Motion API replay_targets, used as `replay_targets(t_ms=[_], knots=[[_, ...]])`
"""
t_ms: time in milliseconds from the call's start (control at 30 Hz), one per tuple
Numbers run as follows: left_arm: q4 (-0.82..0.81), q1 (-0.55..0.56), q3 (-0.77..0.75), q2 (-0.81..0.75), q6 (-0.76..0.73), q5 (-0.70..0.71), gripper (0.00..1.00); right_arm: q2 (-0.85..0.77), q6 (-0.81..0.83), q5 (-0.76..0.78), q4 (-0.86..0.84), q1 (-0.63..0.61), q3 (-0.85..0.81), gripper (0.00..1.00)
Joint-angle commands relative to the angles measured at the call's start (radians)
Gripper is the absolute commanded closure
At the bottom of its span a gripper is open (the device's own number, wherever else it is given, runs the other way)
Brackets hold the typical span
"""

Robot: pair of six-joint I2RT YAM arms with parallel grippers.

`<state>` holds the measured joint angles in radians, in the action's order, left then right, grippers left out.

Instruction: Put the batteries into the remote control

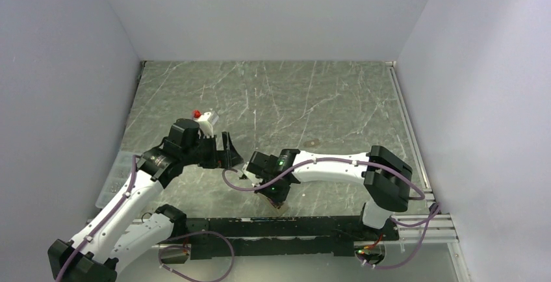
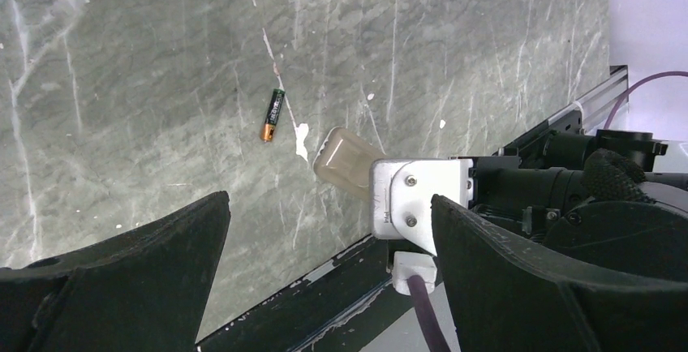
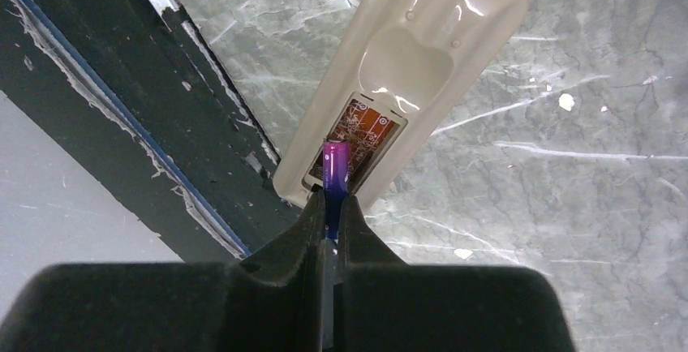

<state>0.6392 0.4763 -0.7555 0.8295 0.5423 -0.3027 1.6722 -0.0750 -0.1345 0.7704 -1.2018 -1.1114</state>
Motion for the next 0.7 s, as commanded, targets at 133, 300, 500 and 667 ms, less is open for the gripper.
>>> replay_targets(t_ms=[133,300,500,667], knots=[[-0.094,-0.001,0.056,0.036,0.015,-0.107,0.01,-0.026,-0.08,0.023,0.0,-0.002,-0.029,1.0],[-0.128,-0.001,0.067,0.073,0.018,-0.139,0.01,-0.07,-0.099,0.027,-0.025,-0.002,-0.005,1.0],[-0.161,-0.001,0.075,0.11,0.027,-0.179,0.01,-0.1,-0.11,0.041,-0.021,-0.002,0.006,1.0],[-0.207,-0.001,0.097,0.142,0.047,-0.218,0.01,-0.141,-0.126,0.046,-0.033,-0.002,0.029,1.0]])
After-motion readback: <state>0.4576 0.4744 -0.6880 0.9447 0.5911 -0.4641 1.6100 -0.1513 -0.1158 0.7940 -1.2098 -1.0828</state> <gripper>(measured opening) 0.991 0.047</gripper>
